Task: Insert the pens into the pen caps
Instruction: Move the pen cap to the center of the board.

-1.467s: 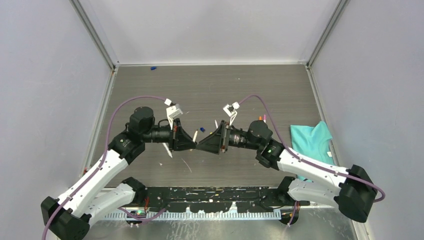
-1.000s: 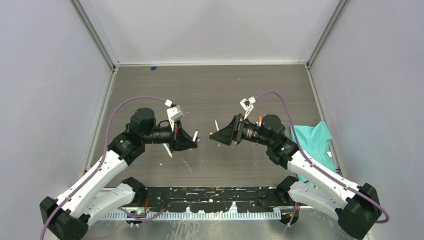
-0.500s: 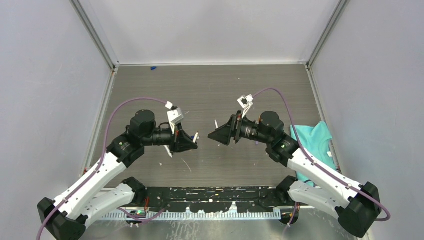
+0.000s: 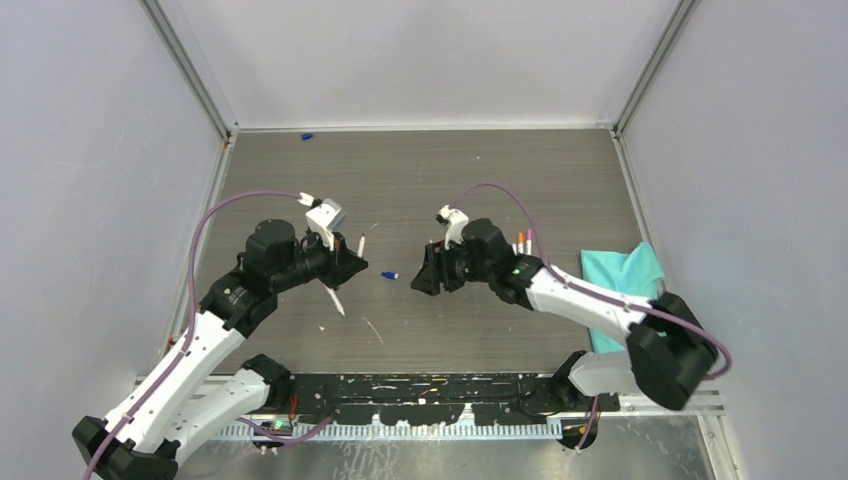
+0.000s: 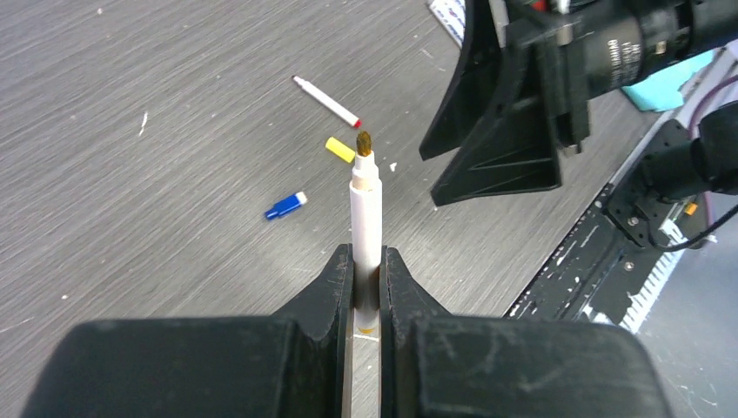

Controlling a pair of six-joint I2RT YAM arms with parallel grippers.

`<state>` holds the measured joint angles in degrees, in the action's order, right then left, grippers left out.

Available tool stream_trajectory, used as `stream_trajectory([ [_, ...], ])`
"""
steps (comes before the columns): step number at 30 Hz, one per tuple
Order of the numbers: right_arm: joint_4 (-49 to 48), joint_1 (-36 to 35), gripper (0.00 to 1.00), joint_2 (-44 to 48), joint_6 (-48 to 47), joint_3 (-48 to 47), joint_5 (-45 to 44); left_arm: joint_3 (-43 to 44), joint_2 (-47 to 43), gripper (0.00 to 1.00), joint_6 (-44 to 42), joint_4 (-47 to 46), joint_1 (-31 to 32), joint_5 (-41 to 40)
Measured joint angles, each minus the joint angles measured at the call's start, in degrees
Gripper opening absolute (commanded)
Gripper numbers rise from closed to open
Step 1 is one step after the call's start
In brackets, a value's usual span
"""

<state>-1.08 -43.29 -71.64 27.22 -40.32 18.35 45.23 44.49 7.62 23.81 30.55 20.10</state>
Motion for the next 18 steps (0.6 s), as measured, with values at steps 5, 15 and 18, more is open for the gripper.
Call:
stream_trajectory([
  [5, -0.5, 0.0, 0.57, -12.0, -7.8, -5.2, -0.5, 1.0, 0.9, 0.0, -1.0, 1.6, -0.3, -1.9],
  [15, -2.6, 0.0, 0.58, -33.8, -18.8, -17.9, 1.5, 1.5, 3.2, 0.0, -1.5, 2.5, -1.9, -1.9],
  [18, -3.0, -0.2, 0.58, -37.4, -21.9, -21.2, 2.3, 1.5, 3.6, 0.0, -1.5, 2.7, -2.6, -1.9],
])
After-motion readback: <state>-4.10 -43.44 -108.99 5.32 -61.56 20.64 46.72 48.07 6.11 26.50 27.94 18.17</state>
